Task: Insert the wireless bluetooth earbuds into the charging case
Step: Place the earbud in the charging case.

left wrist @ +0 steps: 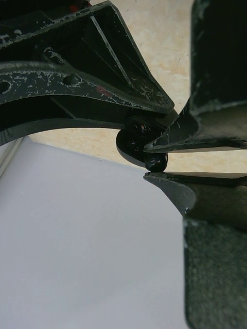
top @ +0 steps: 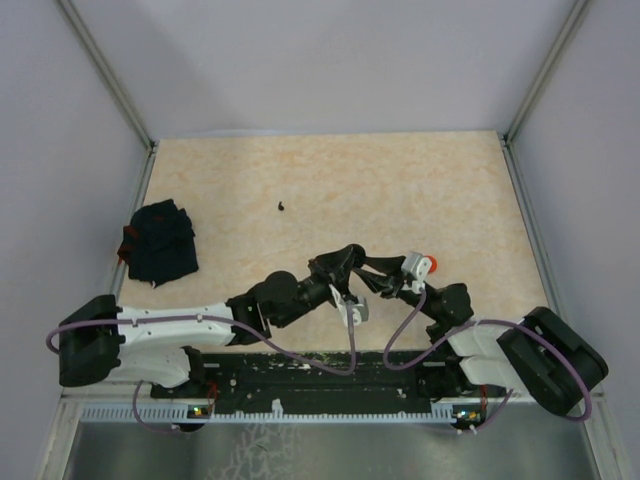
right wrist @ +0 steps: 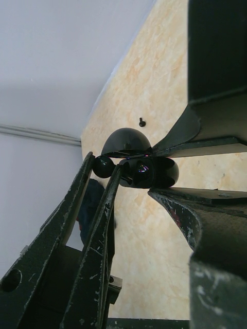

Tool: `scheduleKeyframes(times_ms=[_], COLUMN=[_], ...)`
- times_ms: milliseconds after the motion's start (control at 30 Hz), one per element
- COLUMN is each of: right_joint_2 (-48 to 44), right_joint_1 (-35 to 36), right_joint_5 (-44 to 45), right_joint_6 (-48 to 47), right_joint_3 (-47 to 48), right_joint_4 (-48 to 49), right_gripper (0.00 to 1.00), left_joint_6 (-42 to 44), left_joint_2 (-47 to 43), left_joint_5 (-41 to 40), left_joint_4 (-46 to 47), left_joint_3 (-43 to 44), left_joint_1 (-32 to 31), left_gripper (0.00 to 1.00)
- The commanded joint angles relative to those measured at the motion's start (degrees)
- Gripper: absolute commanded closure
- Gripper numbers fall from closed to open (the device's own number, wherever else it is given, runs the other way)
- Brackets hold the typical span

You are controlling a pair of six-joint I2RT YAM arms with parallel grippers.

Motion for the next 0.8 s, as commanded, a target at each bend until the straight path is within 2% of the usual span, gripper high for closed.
scheduleKeyframes(times_ms=[0, 300, 567, 767], right_joint_2=[-1.00, -1.01, -1.19, -1.54], right_joint_1=[0.13, 0.08, 0.08, 0.08], right_joint_5=[-0.02, 0.67, 1.73, 2.30], right_joint_6=[0.93, 1.00, 1.11, 1.03], right_joint_3=[2.00, 1.91, 1.91, 1.91], right_joint_4=[2.57, 2.58, 1.94, 1.38], right_gripper=[1.00, 1.00, 1.00, 1.00], left_joint_6=[2.51, 1.59, -0.39, -1.99], left_joint_2=[0.51, 0.38, 0.15, 0.13], left_joint_5=[-2.37, -1.61, -1.38, -1.13], left_joint_4=[2.10, -1.40, -4.42, -5.82], left_joint_3=[1.13, 1.82, 2.18, 2.54], left_joint_1=[-0.74, -2.11, -3.35, -3.64], left_gripper=[0.87, 0.82, 0.70, 0.68])
